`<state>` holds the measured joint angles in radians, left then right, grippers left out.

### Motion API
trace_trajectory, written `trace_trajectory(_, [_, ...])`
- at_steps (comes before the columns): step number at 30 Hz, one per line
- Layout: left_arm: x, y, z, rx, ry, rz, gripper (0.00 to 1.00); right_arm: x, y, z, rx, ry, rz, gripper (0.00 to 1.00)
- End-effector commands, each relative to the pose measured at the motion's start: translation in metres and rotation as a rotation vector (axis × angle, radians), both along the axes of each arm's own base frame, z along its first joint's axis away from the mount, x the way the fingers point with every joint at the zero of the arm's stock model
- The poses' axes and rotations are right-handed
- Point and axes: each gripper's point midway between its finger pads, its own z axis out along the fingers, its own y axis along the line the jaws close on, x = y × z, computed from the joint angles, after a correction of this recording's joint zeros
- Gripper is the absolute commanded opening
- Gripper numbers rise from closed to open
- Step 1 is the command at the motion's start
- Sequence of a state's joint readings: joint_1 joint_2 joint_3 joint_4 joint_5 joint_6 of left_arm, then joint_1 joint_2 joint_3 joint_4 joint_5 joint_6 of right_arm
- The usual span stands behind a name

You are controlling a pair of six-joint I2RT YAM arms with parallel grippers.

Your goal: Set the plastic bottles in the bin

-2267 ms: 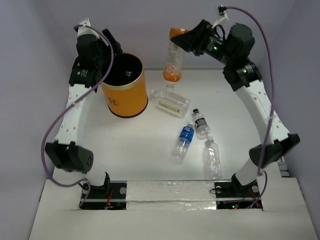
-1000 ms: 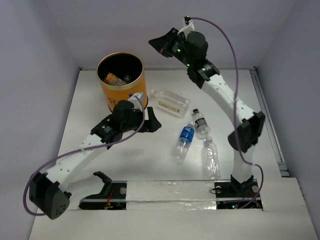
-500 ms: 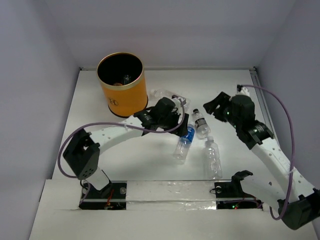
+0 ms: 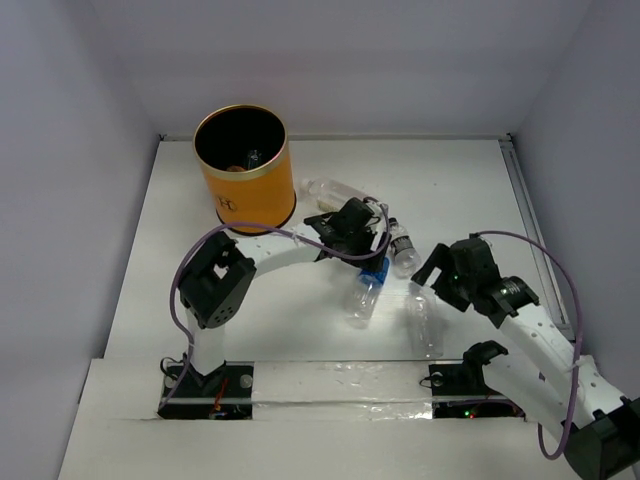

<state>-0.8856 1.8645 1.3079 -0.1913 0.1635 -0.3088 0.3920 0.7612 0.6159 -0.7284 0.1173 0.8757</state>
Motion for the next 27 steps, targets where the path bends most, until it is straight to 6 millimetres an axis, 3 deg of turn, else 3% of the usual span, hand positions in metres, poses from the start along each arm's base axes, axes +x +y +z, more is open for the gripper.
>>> trace_trajectory(1, [0.008,-0.010,0.005,-0.014,-0.036,-0.010,0.76,-0.006,0.009,-0.005,0.030,0.045,0.039,0.95])
trace_trajectory(5, [0.006,-0.013,-0.011,-0.014,-0.009,-0.010,0.73,-0.011,0.015,-0.018,0.021,0.107,0.102,1.00])
trace_trajectory(8, [0.004,-0.011,-0.021,-0.012,0.001,-0.001,0.64,-0.015,0.023,-0.025,0.032,0.151,0.155,1.00])
trace_trajectory(9, [0.002,-0.007,-0.025,-0.006,0.003,0.003,0.56,-0.015,0.025,-0.027,0.034,0.160,0.172,1.00])
trace_trajectory(12, [-0.002,0.001,-0.023,-0.017,-0.010,0.025,0.44,-0.012,0.029,-0.035,0.023,0.197,0.207,1.00])
trace_trajectory(17, [-0.016,0.018,-0.008,-0.050,-0.012,0.049,0.38,-0.004,0.036,-0.049,0.002,0.250,0.264,1.00])
trace_trajectory(20, [-0.030,0.033,0.015,-0.091,-0.018,0.066,0.36,-0.004,0.041,-0.059,0.002,0.295,0.308,0.95])
trace_trajectory(21, [-0.035,0.039,0.032,-0.121,-0.038,0.071,0.35,-0.006,0.044,-0.060,0.010,0.302,0.325,0.93])
trace_trajectory(23, [-0.039,0.050,0.050,-0.129,-0.058,0.092,0.35,-0.005,0.046,-0.062,0.017,0.305,0.335,0.82])
trace_trajectory(24, [-0.040,0.054,0.076,-0.172,-0.098,0.100,0.35,-0.005,0.047,-0.061,0.022,0.303,0.343,0.77])
trace_trajectory(25, [-0.039,0.057,0.091,-0.189,-0.122,0.108,0.35,-0.004,0.048,-0.060,0.025,0.300,0.345,0.62])
trace_trajectory(27, [-0.038,0.067,0.127,-0.219,-0.184,0.136,0.35,-0.001,0.050,-0.056,0.031,0.288,0.350,0.52])
